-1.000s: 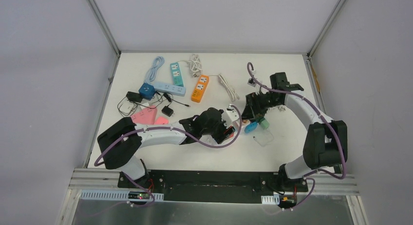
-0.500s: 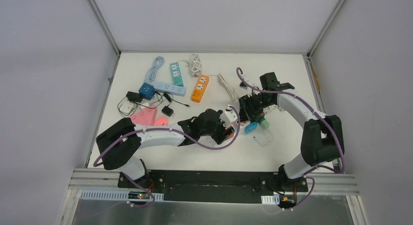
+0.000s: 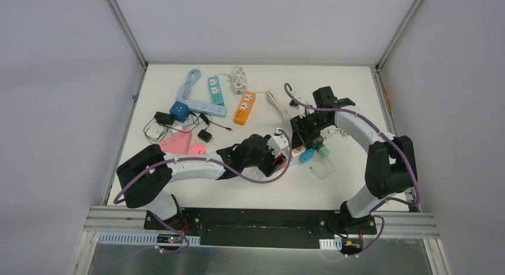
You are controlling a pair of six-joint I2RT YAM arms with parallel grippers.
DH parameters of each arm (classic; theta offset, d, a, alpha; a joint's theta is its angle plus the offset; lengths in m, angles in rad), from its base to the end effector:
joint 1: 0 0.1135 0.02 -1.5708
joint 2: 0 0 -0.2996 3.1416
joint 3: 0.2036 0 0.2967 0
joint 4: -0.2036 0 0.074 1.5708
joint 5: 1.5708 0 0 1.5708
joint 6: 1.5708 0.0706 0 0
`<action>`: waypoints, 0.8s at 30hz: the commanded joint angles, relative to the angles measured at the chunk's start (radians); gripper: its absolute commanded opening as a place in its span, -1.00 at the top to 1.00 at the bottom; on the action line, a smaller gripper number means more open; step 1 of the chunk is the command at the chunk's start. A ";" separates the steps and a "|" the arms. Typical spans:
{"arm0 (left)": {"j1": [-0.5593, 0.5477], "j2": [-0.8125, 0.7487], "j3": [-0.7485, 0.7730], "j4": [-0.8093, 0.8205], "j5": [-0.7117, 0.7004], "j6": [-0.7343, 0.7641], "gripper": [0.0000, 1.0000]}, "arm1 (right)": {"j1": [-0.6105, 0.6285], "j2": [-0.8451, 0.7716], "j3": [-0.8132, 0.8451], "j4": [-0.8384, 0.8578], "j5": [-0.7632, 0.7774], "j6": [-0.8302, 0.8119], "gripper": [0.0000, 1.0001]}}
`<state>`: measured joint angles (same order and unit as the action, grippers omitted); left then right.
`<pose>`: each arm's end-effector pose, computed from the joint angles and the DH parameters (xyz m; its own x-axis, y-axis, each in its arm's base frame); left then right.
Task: Pull the plug off the socket
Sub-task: Remove the plug from the socket.
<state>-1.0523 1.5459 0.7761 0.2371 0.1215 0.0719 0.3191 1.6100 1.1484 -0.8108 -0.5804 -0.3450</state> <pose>0.1844 -0.3404 0.1807 -0.1854 0.4688 -0.8636 0.9296 0.3685 0.0005 0.3275 0.1490 0.2100 -0.7136 -0.5336 -0.4539 -0.6979 0.5983 0.3938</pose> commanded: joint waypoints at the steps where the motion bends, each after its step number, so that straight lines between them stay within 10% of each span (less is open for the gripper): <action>1: -0.038 -0.012 0.001 -0.014 -0.023 -0.001 1.00 | 0.022 0.069 -0.001 -0.027 0.145 -0.035 -0.10; 8: -0.082 -0.021 0.004 -0.043 -0.171 0.069 1.00 | 0.023 0.092 0.005 -0.039 0.163 -0.041 -0.07; 15: 0.062 -0.001 -0.022 0.054 0.121 -0.201 1.00 | 0.029 0.103 0.008 -0.042 0.166 -0.044 -0.06; 24: -0.087 0.019 0.060 -0.137 -0.208 0.008 1.00 | 0.031 0.103 0.011 -0.046 0.173 -0.046 -0.06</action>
<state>-1.1080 1.5528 0.8162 0.1768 0.0017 0.0490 0.3267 1.6508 1.1946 -0.8585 -0.5724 -0.3416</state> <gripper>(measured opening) 0.600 0.540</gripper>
